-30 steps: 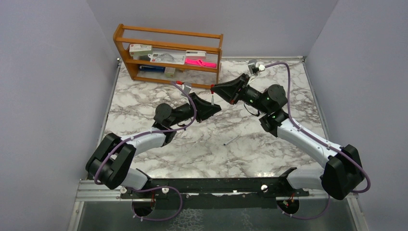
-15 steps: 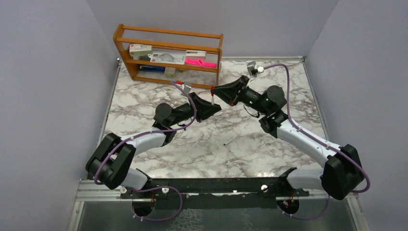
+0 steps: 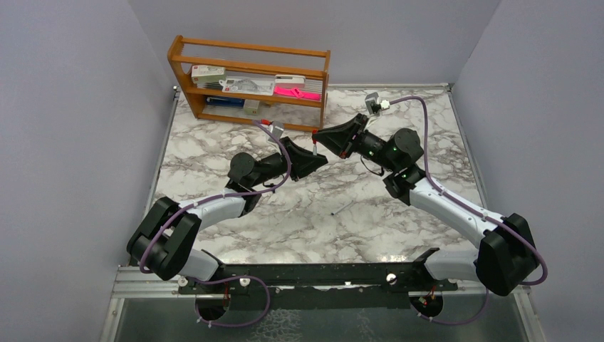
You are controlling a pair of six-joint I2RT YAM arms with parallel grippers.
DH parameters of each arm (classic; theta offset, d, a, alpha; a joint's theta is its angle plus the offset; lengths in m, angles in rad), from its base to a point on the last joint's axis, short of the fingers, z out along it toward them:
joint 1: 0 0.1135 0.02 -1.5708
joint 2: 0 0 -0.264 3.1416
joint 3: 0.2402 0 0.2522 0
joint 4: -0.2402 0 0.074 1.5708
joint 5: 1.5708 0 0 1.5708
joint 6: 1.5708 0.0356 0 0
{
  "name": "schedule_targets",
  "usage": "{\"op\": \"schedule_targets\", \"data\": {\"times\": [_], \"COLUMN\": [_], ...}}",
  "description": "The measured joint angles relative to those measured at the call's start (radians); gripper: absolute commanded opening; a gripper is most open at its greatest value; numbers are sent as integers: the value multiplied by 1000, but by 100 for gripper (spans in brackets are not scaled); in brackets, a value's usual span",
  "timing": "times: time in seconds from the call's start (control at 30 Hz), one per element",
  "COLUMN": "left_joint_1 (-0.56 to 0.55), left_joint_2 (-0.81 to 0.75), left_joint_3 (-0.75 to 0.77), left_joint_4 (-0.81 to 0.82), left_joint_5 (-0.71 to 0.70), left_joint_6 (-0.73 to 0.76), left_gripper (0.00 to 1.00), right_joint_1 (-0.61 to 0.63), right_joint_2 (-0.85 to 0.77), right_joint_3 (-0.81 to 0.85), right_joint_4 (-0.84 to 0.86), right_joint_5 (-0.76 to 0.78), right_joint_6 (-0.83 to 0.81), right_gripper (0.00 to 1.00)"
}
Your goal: Insert the pens into the pen caps
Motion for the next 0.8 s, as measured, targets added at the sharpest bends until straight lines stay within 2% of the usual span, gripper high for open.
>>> {"op": "schedule_targets", "data": {"times": [0.8], "left_joint_1": [0], "left_joint_2": [0], "left_joint_3": [0], "left_joint_4": [2], "left_joint_5": [-1], "left_joint_6": [0], "left_gripper": [0], "right_joint_1": [-10], "right_joint_2": [-1], "right_joint_3": [39], "right_joint_4": [-10], "right_joint_5": [1], "right_joint_6": [-7], "right_gripper": [1]}}
